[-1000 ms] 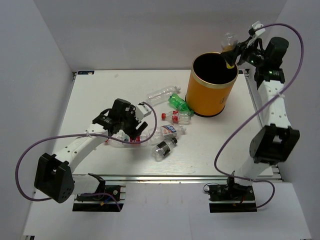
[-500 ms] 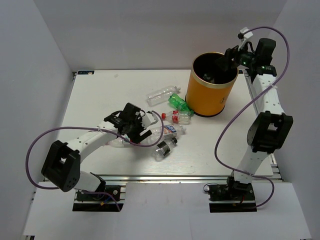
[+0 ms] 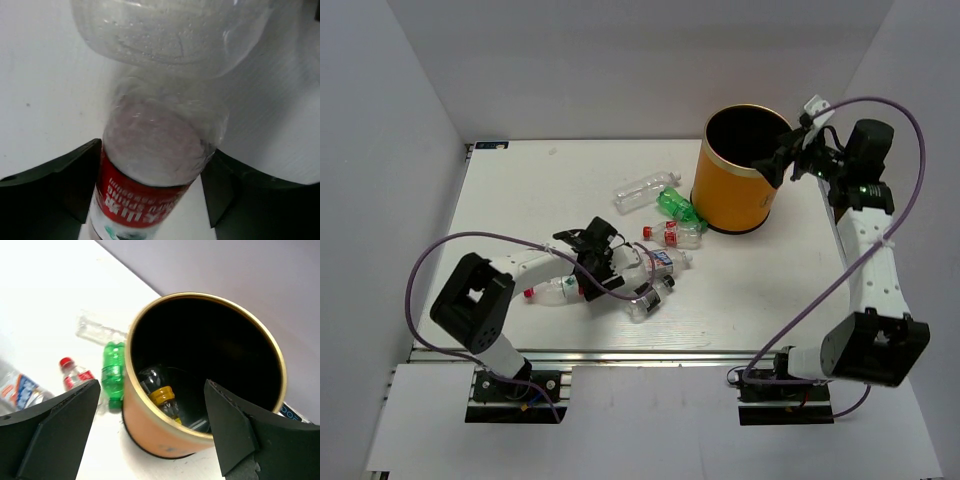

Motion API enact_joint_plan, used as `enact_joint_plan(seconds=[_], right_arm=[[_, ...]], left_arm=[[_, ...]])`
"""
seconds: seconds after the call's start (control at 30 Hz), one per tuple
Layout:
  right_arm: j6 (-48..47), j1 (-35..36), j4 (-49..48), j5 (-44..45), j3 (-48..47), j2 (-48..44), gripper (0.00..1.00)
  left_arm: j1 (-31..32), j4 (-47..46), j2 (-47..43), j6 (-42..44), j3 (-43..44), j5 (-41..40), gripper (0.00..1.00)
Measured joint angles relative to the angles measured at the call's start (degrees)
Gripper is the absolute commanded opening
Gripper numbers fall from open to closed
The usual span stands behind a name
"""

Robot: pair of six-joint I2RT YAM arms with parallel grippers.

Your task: Put the plastic bottles in the bin

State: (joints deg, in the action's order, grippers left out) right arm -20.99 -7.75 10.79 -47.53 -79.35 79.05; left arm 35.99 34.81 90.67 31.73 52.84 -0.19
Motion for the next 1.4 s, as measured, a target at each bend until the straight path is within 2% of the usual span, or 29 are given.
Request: enact_joint_plan(seconds=[0.03, 0.1, 0.13, 0.17, 0.23, 0.27, 0.3, 0.33, 0.37, 0.47, 0.57, 0.6, 0.63, 0.7, 0.77, 0.8, 0.83, 0.87, 0.9, 1.0, 1.13, 1.27, 1.4], right_arm=[[-0.8, 0.0, 0.1, -0.7, 1.7, -1.8, 0.9], [-2.8, 0.0, 1.5, -1.7, 5.5, -5.5, 0.9], [-4.0, 0.0, 2.4, -2.1, 7.0, -6.9, 0.9], [-5.3, 0.0, 3.1, -2.4, 8.3, -8.2, 0.88], [-7.8, -0.1, 4.4, -2.6, 10.9, -10.5, 0.74], [-9.3, -0.2, 5.0, -2.5, 12.4, -11.8, 0.61], [-10.8, -0.2, 6.0, -2.5, 13.8, -13.1, 0.25], [-12.7, -0.3, 7.3, -2.5, 15.0, -14.3, 0.08], [-13.8, -0.4, 8.6, -2.4, 15.8, -15.4, 0.0], [-16.9, -0.5, 11.6, -1.5, 18.0, -18.1, 0.0], [-23.2, -0.5, 16.1, -1.3, 20.9, -20.4, 0.0], [-25.9, -0.5, 17.8, -1.5, 22.4, -21.2, 0.14], [-28.5, -0.5, 20.3, -2.0, 24.0, -21.7, 0.35], [-35.5, -0.5, 26.3, -2.9, 26.7, -21.9, 0.63], [-42.7, -0.4, 31.9, -3.7, 29.0, -22.0, 0.64], [-46.6, -0.4, 34.6, -4.0, 30.1, -22.2, 0.61], [-49.7, -0.4, 36.9, -4.2, 31.3, -22.6, 0.51], [-52.6, -0.4, 38.5, -4.4, 33.0, -23.6, 0.34], [-53.7, -0.3, 39.0, -4.5, 35.1, -24.8, 0.0], [-51.9, -0.3, 37.6, -4.1, 41.0, -29.4, 0.0], [-45.1, -0.3, 31.4, -2.7, 47.3, -36.0, 0.0], [-40.7, -0.3, 26.0, -1.3, 51.9, -40.5, 0.0], [-38.8, -0.3, 23.0, -0.6, 53.4, -41.1, 0.0]], left_arm=[[0.0, 0.3, 0.9, 0.3, 0.0, -0.3, 0.72], [0.1, 1.0, 1.6, 0.0, 0.0, -0.6, 0.47], [0.1, 1.3, 1.4, 0.2, 0.2, -0.8, 0.16], [0.1, 1.4, 0.7, -0.3, 0.3, -0.8, 0.0], [0.3, 1.7, -0.6, -0.7, 0.4, -0.9, 0.0], [0.4, 2.1, -1.5, -1.2, 0.3, -0.9, 0.0], [0.6, 2.5, -3.0, -2.5, 0.3, -1.2, 0.0], [0.8, 2.9, -5.0, -3.7, 0.3, -1.7, 0.0], [1.0, 3.4, -7.3, -4.7, 0.5, -2.0, 0.0], [1.5, 5.9, -14.1, -8.2, 5.1, -2.3, 0.0], [1.8, 4.4, -18.4, -10.9, 13.7, 0.3, 0.0], [1.9, 2.9, -19.3, -11.6, 16.1, 2.2, 0.0], [2.1, 0.6, -20.2, -12.2, 18.2, 4.4, 0.0], [2.5, -5.9, -20.9, -13.2, 20.5, 10.1, 0.0], [3.0, -13.2, -19.8, -14.4, 21.7, 15.2, 0.0], [3.4, -16.8, -18.1, -15.3, 22.5, 17.7, 0.0], [3.8, -20.7, -16.1, -16.1, 23.5, 19.5, 0.0], [4.2, -25.5, -13.5, -17.0, 24.5, 21.2, 0.0], [4.6, -29.9, -10.5, -18.0, 25.5, 22.7, 0.0], [5.6, -41.2, -1.9, -21.4, 29.3, 25.6, 0.0], [6.7, -50.7, 8.8, -25.3, 36.6, 26.9, 0.0], [8.1, -51.0, 17.3, -27.2, 49.9, 27.3, 0.0], [8.9, -47.2, 20.1, -28.5, 62.6, 27.9, 0.0]])
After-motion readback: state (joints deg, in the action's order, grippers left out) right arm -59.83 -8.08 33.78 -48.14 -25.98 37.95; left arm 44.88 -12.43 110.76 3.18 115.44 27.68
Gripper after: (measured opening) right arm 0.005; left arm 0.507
